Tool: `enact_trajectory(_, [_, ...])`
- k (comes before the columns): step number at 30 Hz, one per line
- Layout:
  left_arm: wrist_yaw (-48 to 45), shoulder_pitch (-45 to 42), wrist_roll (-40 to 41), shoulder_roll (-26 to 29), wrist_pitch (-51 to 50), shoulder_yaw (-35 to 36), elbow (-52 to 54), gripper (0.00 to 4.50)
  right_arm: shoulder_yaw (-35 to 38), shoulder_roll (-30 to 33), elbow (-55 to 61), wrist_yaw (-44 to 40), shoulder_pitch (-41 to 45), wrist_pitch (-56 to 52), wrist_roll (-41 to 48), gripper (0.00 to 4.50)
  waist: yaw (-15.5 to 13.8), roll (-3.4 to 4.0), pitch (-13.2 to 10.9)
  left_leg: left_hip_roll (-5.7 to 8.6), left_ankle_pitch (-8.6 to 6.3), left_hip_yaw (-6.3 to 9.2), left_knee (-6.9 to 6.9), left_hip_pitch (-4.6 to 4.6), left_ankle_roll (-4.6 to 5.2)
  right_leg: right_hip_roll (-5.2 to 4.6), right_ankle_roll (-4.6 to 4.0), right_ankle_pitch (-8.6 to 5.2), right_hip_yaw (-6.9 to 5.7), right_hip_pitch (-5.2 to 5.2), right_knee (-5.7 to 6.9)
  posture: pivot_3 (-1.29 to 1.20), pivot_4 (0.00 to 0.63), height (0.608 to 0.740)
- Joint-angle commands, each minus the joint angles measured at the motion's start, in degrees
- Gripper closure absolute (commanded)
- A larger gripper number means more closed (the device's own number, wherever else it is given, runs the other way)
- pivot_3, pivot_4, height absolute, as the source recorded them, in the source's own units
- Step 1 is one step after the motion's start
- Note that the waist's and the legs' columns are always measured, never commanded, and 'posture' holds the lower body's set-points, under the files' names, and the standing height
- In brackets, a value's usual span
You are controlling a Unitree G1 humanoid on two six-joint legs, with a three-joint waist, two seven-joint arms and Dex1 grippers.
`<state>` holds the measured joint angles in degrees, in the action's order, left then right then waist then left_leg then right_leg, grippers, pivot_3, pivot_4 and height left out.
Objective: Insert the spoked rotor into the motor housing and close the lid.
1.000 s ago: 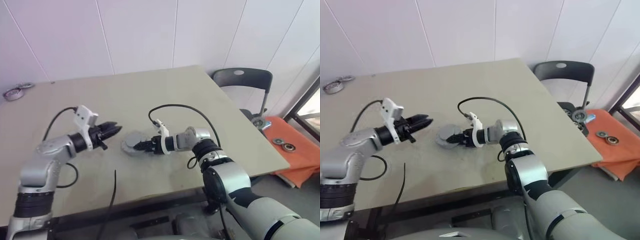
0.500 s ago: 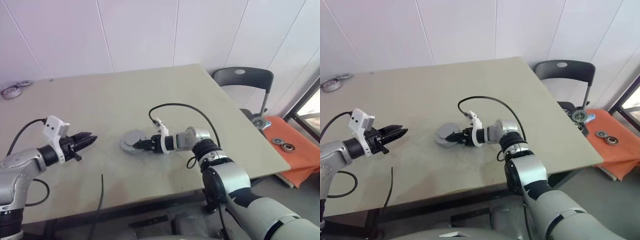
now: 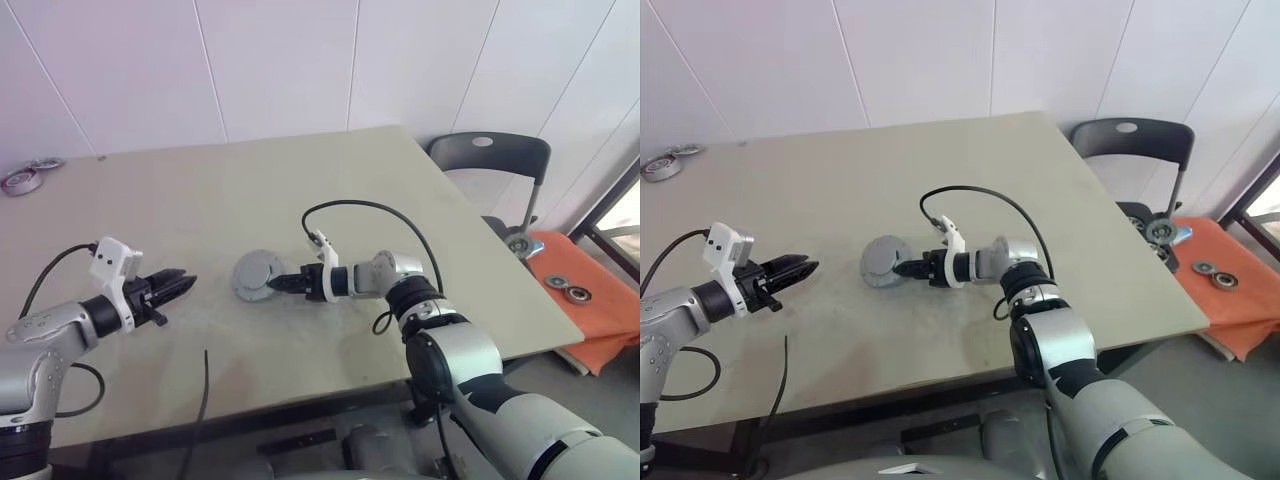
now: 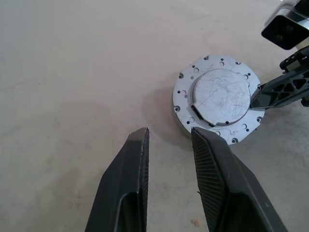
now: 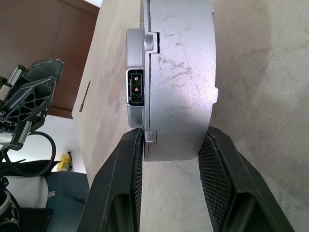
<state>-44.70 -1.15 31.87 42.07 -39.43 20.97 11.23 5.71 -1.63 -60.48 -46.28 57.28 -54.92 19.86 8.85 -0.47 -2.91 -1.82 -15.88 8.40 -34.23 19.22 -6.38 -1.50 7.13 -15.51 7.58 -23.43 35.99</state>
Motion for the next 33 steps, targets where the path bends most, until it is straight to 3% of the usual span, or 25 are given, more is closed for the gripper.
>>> enact_trajectory(1, [0.38,-0.51,0.06,-0.15,0.84,-0.18,0.58,3.03,-0.91,0.49,-0.53,3.11,-0.16,0.72,-2.11,3.14,0.0,0.0,0.0,0.0,0.0,0.0,0.0,0.0,0.0,0.0,0.0,0.0,0.0,0.0,0.01,0.0,0.0,0.74])
enact_trajectory(12, [1.19,0.93,0.26,-1.01,0.7,-0.81,1.47,3.03,3.36,0.39,-0.26,-5.47,3.28,-9.45,4.85,3.14,-0.01,-0.03,0.0,0.0,0.0,0.0,0.0,0.17,0.0,0.0,0.13,0.1,-0.01,-0.11,-0.01,0.0,0.0,0.74])
enact_trajectory(27, [2.78,2.56,1.32,-3.07,0.97,-0.09,2.9,3.03,19.09,-0.85,-5.37,9.25,5.26,-5.89,10.86,3.14,-0.05,-0.15,-0.05,0.0,0.0,-0.01,0.04,0.23,0.0,-0.01,-0.06,0.23,-0.03,-0.14,-0.06,0.0,0.0,0.74])
enact_trajectory(33, [4.04,1.44,5.92,-4.68,-0.93,3.05,2.95,3.03,22.46,-1.21,-4.64,11.58,5.32,-6.16,13.47,3.14,-0.01,-0.2,-0.02,-0.01,0.0,0.0,0.06,0.23,0.01,-0.01,-0.05,0.24,-0.04,-0.15,-0.06,0.0,0.0,0.74])
